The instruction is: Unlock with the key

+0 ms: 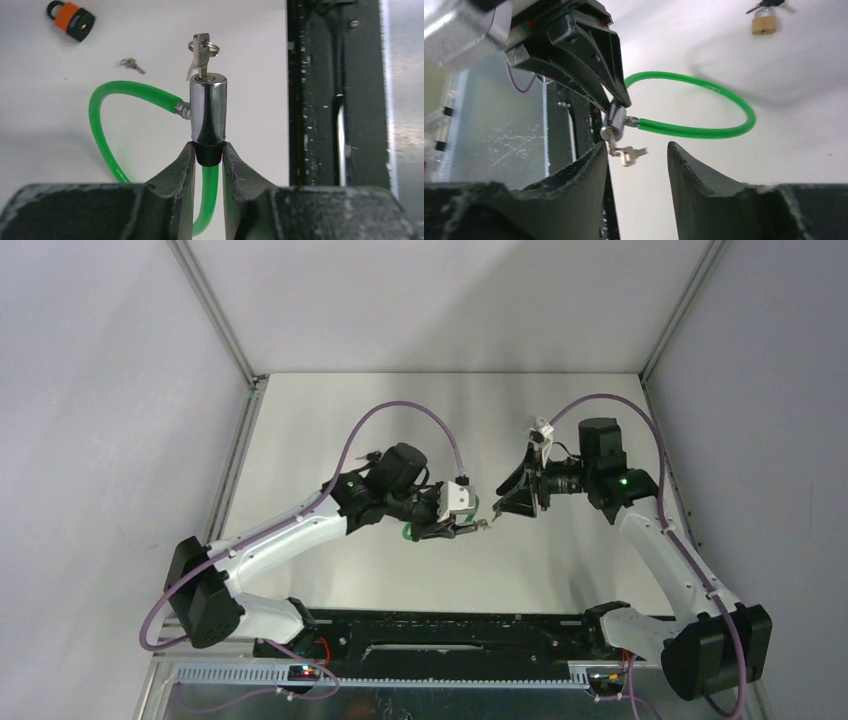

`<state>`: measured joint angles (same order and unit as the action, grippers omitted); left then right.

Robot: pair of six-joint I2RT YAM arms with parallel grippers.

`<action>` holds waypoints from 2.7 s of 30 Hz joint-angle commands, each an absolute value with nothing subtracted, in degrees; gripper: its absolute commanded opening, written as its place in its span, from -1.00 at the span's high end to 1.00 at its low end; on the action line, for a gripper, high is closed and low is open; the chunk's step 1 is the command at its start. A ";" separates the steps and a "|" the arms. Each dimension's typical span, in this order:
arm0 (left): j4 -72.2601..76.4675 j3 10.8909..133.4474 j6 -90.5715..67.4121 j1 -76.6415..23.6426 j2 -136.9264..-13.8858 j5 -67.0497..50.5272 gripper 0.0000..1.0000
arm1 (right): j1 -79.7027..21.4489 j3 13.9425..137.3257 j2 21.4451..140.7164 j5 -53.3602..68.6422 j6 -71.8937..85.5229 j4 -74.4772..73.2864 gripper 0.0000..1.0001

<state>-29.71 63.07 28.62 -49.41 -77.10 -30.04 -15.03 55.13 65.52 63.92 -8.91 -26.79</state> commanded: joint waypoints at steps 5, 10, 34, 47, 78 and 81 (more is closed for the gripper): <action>-35.02 68.07 32.35 -45.18 -71.48 -50.77 1.00 | -14.19 57.04 57.86 65.90 -35.84 -36.85 -0.10; -35.15 68.82 30.54 -42.57 -69.81 -59.02 1.00 | -16.49 57.04 57.48 67.02 -43.35 -41.13 -0.20; -27.73 64.87 23.41 -39.56 -64.88 -70.62 1.00 | -33.32 56.60 63.74 49.93 -36.24 -31.59 1.00; -25.02 62.84 21.79 -36.00 -63.69 -73.27 1.00 | -25.85 56.60 64.30 49.62 -28.78 -28.53 1.00; -50.00 57.26 16.59 19.62 -75.11 -42.07 1.00 | -25.62 71.79 105.51 41.10 1.74 -15.92 0.61; -50.47 57.20 17.70 21.49 -76.44 -41.71 1.00 | -25.73 74.32 109.46 40.96 2.50 -17.08 0.58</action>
<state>-47.57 57.06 14.55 19.40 -75.85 -43.68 -25.41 69.89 106.13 40.66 0.80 -16.23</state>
